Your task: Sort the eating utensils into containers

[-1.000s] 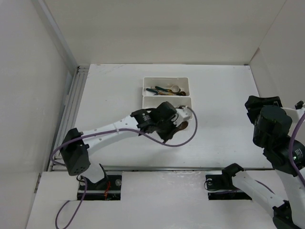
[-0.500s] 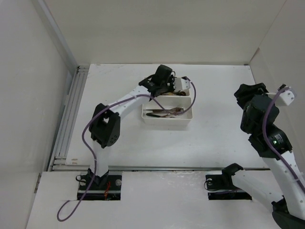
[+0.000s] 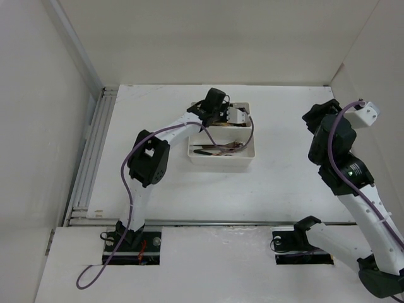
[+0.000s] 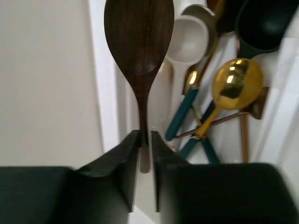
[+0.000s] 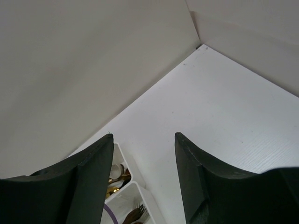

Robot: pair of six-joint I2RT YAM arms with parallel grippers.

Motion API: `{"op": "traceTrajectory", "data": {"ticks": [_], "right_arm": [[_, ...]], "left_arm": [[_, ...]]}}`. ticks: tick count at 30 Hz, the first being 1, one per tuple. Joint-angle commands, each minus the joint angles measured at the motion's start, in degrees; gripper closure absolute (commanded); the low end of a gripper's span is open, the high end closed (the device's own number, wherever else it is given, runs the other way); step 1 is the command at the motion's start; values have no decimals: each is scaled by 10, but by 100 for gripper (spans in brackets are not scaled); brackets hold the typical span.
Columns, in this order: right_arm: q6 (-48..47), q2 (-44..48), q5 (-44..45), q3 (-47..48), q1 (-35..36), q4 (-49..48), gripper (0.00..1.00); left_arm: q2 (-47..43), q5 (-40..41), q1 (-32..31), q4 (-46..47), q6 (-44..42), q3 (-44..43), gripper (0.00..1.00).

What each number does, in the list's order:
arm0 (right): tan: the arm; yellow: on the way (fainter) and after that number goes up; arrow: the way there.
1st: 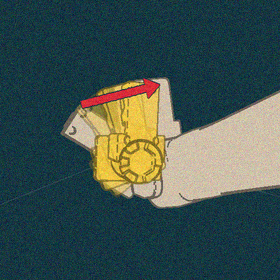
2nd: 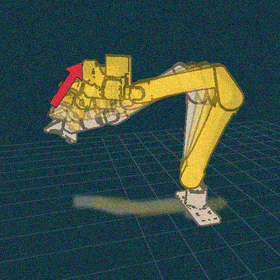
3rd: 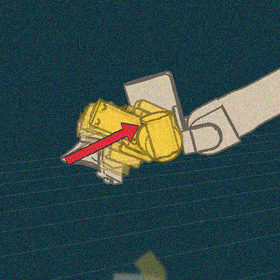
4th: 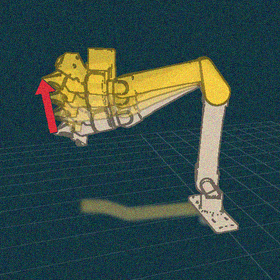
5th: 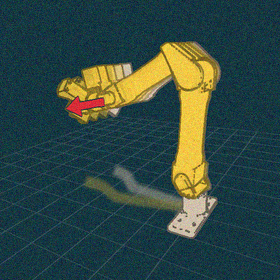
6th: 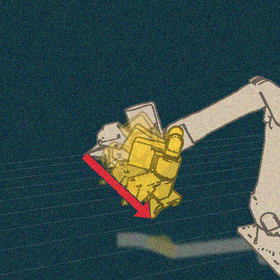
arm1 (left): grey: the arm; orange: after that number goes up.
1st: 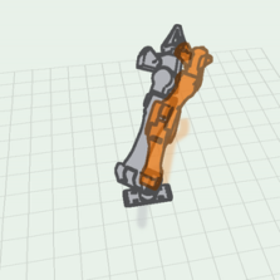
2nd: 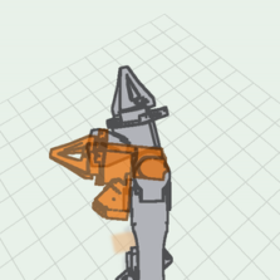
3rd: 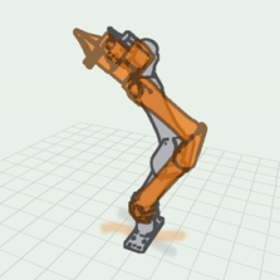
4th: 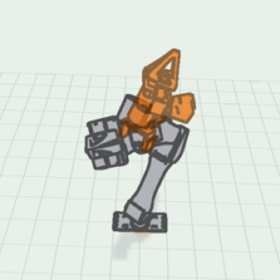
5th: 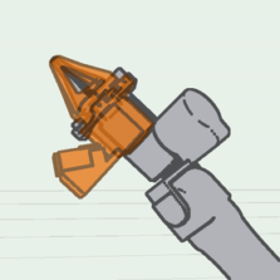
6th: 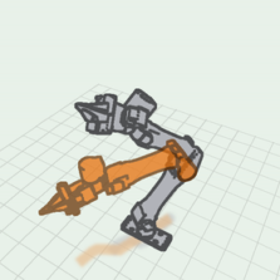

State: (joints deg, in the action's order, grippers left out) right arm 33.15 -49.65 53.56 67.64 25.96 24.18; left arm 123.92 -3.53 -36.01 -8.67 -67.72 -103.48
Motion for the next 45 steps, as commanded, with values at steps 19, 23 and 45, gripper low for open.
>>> {"op": "traceTrajectory", "data": {"ticks": [19, 23, 45], "right_arm": [[-19, 56, -3, 23, 1, 81, 14], [-25, 36, -51, 29, -12, 159, 11], [-63, 40, -196, 0, -17, 244, 1]], "left_arm": [[-184, 136, 54, -73, 415, -76, 12], [-239, 143, 164, -148, 570, -58, 12], [-595, 70, 422, -184, 618, 394, 12]]}}
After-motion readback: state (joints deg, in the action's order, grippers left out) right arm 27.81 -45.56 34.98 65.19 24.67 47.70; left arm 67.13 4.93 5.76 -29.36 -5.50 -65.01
